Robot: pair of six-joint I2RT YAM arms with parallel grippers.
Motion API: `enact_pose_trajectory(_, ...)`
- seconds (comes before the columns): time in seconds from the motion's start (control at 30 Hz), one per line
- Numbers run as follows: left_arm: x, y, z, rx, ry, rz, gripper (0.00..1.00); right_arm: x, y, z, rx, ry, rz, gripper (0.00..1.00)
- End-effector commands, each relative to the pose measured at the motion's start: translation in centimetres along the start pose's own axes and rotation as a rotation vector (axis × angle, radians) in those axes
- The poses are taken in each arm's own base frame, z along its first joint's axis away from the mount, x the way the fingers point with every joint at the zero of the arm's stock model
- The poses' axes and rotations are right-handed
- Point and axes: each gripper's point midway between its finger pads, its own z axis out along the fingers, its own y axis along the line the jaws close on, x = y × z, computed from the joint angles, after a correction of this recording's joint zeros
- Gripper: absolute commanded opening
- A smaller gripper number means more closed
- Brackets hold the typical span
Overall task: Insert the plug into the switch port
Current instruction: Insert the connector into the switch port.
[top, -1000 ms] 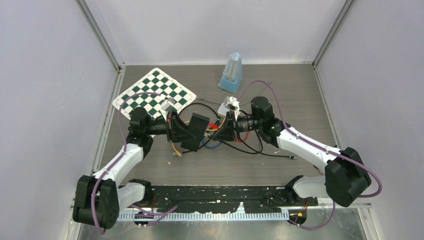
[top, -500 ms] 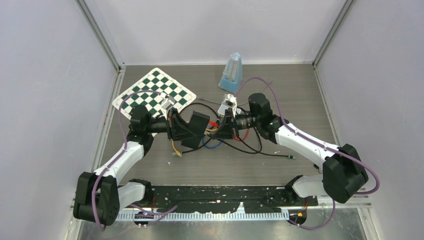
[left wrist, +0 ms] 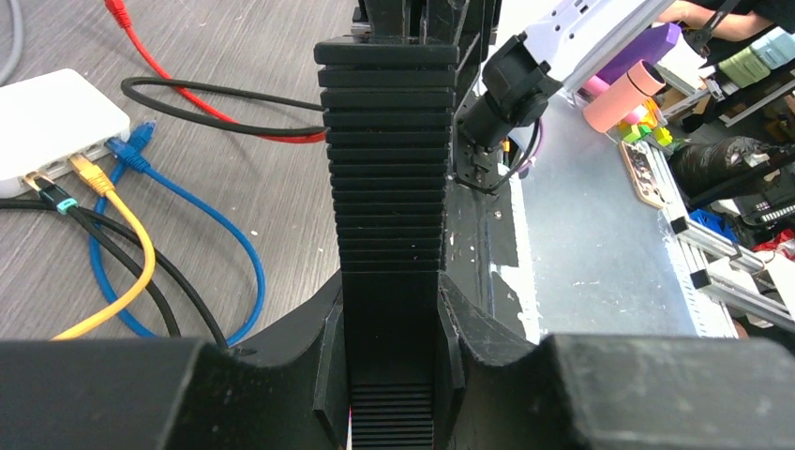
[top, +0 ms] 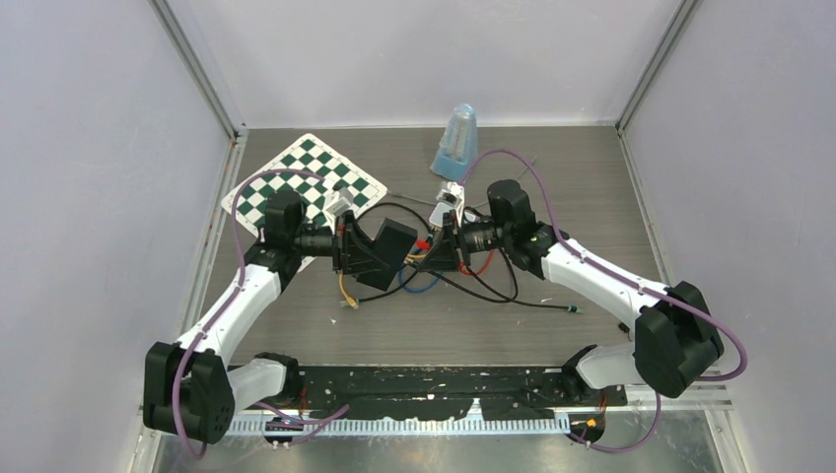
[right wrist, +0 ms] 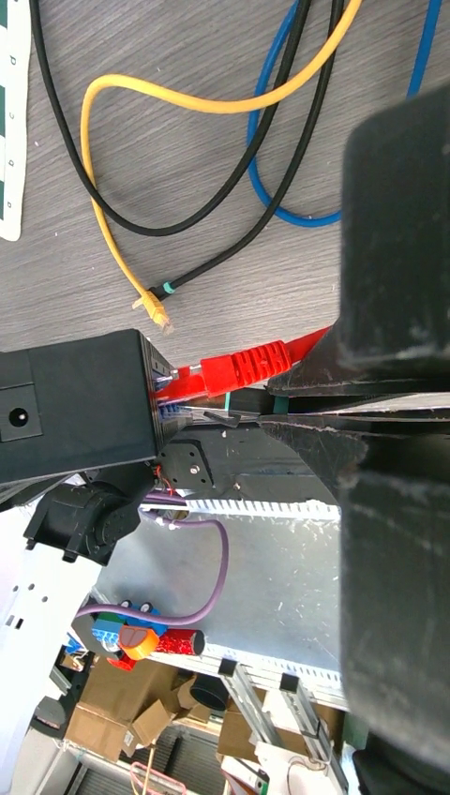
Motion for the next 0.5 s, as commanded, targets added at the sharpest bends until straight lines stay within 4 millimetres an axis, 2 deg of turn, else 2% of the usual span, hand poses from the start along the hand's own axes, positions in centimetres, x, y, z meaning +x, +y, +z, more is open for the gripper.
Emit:
enact_pose_trajectory(0.0,0.7,-2.5,0.6,0.104,0.042,0.027,0.00,-5.1,0.4,0.5,0.008,-0.132,-0.132,0.05)
enact_pose_trajectory(0.27,1.0,-3.7,0.8,0.170,0.049,0.036,0.00,-6.1,0.9,1.4,-0.001,-0.159,-0.205,0.05)
enact_pose_trajectory(0.47,0.3,-4.8,0.7,0.195,0.042,0.048,0.00,-6.9,1.9,1.8,-0.030,-0.222,-0.274,0.05)
